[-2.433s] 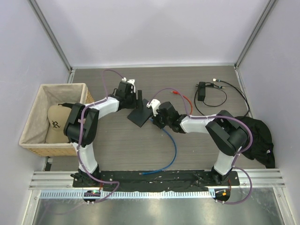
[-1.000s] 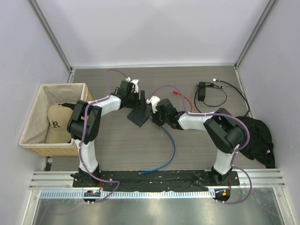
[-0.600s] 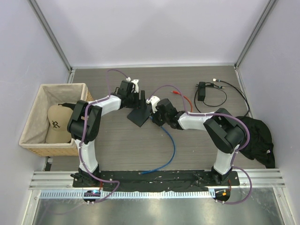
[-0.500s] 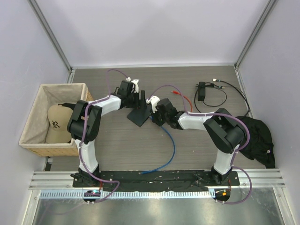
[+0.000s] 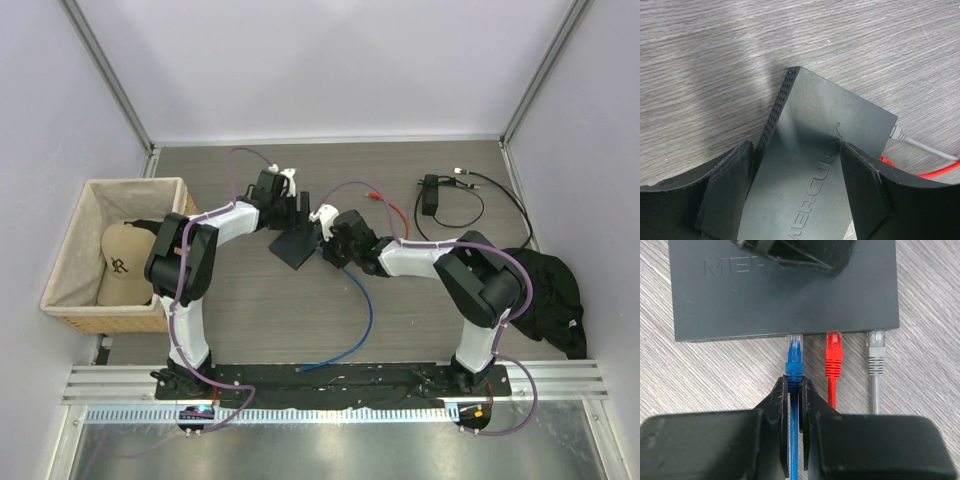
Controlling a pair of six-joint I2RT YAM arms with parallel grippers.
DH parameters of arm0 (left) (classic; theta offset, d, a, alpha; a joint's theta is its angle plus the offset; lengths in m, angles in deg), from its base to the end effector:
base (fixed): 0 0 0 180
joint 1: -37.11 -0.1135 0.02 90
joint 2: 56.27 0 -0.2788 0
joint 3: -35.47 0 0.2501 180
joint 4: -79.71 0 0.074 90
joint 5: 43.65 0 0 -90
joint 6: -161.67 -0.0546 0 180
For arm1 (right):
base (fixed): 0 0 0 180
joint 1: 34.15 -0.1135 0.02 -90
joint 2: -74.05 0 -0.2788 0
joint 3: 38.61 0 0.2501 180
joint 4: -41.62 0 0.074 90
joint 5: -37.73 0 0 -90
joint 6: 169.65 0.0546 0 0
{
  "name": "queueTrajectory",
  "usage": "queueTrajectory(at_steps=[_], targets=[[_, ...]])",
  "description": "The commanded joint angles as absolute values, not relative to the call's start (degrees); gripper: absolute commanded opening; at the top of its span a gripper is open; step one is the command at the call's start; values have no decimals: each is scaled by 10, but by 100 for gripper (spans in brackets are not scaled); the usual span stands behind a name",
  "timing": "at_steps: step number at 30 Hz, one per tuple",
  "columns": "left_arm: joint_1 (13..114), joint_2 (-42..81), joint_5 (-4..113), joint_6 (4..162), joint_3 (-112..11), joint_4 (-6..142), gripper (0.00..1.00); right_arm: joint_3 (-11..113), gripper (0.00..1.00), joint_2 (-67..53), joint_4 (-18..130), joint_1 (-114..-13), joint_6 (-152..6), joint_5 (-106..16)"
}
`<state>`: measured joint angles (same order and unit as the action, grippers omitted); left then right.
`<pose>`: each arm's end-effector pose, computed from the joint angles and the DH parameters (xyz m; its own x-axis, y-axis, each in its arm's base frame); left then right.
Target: Insert the plug into the switch port
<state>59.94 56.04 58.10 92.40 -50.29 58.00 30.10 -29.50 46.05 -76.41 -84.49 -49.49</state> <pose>0.3961 -0.1788 0.1645 -0.8219 -0.0300 -0.5689 0.2287 0.8972 -0.3778 0.2869 0.2643 0.1603 -0.4078 -0.4844 -0.7740 -0.7365 0.6755 -0.0347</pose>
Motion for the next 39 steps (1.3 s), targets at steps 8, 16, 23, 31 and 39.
queueTrajectory(at_steps=[8, 16, 23, 31, 39], targets=[[598, 585, 600, 950, -501, 539, 75, 306, 1, -304, 362, -773, -840, -498], [598, 575, 620, 972, -473, 546, 75, 290, 1, -312, 323, -773, -820, -510], [600, 568, 618, 977, -464, 532, 75, 313, 1, -301, 323, -773, -816, -497], [616, 568, 630, 993, -449, 527, 73, 342, 1, -305, 310, -773, -804, -497], [624, 564, 630, 990, -439, 507, 72, 373, 1, -304, 315, -773, -798, -492]])
